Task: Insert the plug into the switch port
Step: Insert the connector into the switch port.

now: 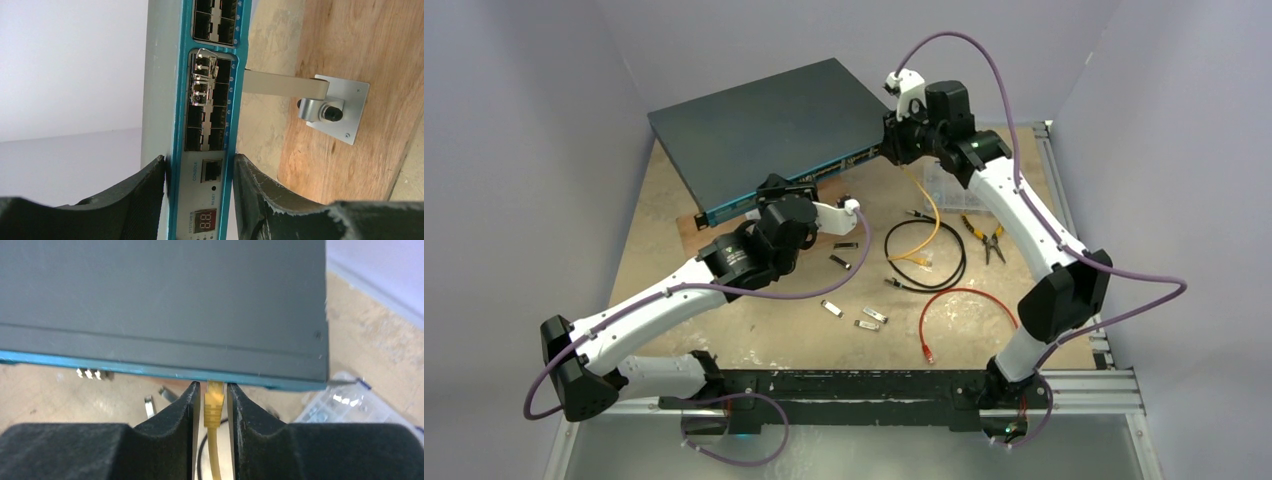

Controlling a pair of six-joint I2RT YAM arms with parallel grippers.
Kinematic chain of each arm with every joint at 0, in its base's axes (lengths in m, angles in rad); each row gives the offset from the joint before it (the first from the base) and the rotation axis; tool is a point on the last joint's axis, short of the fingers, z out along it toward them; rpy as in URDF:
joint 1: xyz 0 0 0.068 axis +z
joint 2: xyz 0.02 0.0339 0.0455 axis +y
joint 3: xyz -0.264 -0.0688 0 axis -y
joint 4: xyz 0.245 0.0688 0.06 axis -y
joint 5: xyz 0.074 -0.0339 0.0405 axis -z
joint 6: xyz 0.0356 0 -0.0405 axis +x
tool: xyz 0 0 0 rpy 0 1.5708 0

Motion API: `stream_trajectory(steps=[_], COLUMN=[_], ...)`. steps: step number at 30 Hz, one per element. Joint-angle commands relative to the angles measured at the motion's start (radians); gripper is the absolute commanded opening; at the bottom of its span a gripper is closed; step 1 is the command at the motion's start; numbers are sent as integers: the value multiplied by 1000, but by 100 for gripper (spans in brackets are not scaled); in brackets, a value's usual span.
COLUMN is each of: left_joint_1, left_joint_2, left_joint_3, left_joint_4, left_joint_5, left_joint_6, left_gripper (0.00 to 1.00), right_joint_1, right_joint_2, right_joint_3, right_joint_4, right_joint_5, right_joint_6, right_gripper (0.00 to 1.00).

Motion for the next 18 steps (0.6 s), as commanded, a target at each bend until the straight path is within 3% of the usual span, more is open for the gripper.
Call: stream_trajectory(steps=[1,5,11,18], left_joint_1=[-3,-3,-3,-14], left_joint_2=[-23,-17,-14,-5], left_joint_3=[-3,0,10,92], left_joint_4=[-90,-89,-88,-95], left_joint_5=[-20,-20,-20,-3], left_joint_6=[-84,-85,-89,-129], left_gripper=[0,0,1,27], right_joint_1=[10,10,10,10], right_joint_2=[-78,-113,-217,-413], right_joint_3=[-26,-55,-157,-287], right_joint_4=[243,220,205,217], right_joint_5=[-17,3,58,92], right_joint_6=[12,5,3,-2], right_gripper=[32,46,55,70])
